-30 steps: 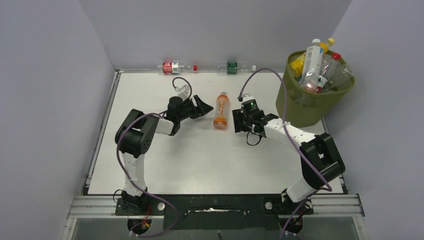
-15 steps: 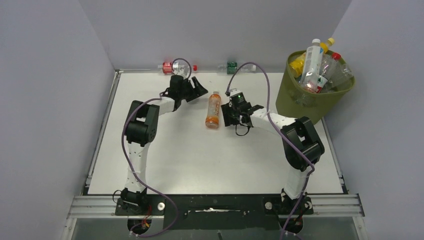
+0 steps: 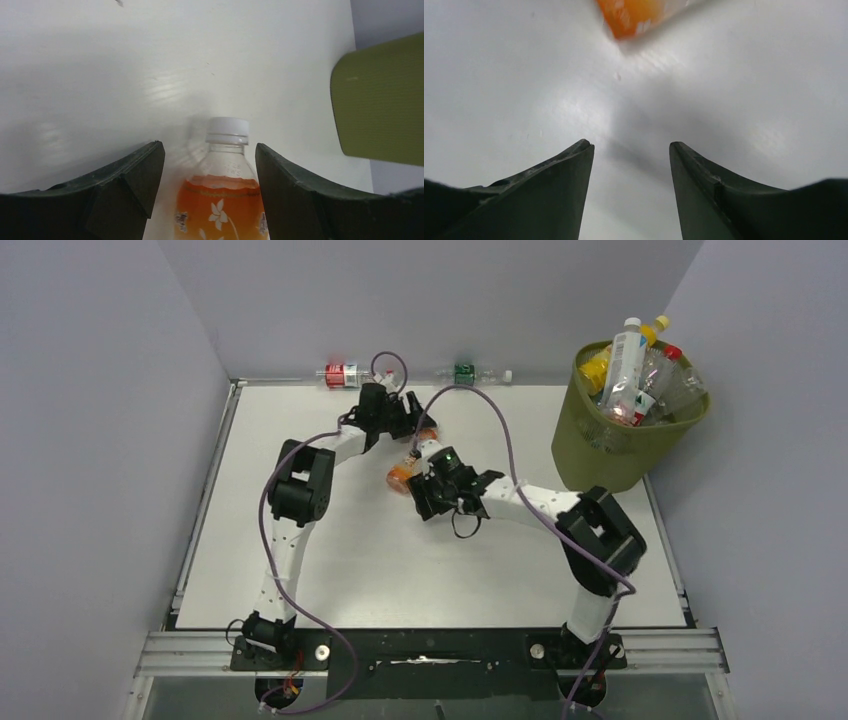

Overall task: Put the plastic bottles in the bin
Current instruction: Adjust the plastic bottle at the center of the board.

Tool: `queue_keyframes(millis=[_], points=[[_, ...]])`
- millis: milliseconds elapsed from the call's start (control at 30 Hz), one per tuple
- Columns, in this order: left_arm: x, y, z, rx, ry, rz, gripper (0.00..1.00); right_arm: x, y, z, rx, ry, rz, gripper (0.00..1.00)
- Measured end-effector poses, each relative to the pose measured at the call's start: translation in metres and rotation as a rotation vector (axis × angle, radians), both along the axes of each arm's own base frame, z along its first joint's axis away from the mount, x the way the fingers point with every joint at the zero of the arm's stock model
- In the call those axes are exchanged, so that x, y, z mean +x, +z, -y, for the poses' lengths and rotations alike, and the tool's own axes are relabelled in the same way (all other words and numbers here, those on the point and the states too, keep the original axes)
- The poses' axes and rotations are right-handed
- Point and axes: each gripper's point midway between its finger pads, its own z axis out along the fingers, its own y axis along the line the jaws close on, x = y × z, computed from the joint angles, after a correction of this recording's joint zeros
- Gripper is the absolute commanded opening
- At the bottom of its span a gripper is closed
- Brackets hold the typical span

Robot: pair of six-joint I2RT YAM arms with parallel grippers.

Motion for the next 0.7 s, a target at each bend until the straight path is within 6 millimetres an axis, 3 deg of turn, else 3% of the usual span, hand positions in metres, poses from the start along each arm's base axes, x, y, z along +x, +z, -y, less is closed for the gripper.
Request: queue_keyframes(millis=[67, 167, 267, 367, 433, 533, 633, 700], points=[[-0.012, 0.001, 0.017, -0.016, -0.062, -0.003, 0.67, -0.029, 0.008, 0.012, 0.001, 0.019, -0.007, 0.64], [-0.033, 0.002, 0.044, -0.026, -0.155, -0.001, 0.67, -0.052, 0.051, 0.033, 0.050, 0.012, 0.049, 0.68], [-0.059, 0.002, 0.074, -0.048, -0.257, 0.008, 0.67, -0.048, 0.110, 0.046, 0.142, -0.020, 0.169, 0.68], [-0.088, 0.003, 0.100, -0.111, -0.368, 0.003, 0.67, -0.041, 0.135, 0.061, 0.178, -0.061, 0.227, 0.68], [-0.102, 0.005, 0.113, -0.159, -0.433, 0.001, 0.67, -0.036, 0.130, 0.069, 0.164, -0.082, 0.220, 0.68], [-0.127, 0.007, 0.125, -0.240, -0.524, -0.008, 0.68, -0.043, 0.103, 0.075, 0.123, -0.084, 0.165, 0.68], [-0.143, 0.008, 0.121, -0.296, -0.554, 0.008, 0.67, -0.059, 0.078, 0.080, 0.085, -0.064, 0.105, 0.71], [-0.147, 0.010, 0.106, -0.317, -0.519, 0.004, 0.67, -0.066, 0.068, 0.083, 0.060, -0.052, 0.081, 0.73]])
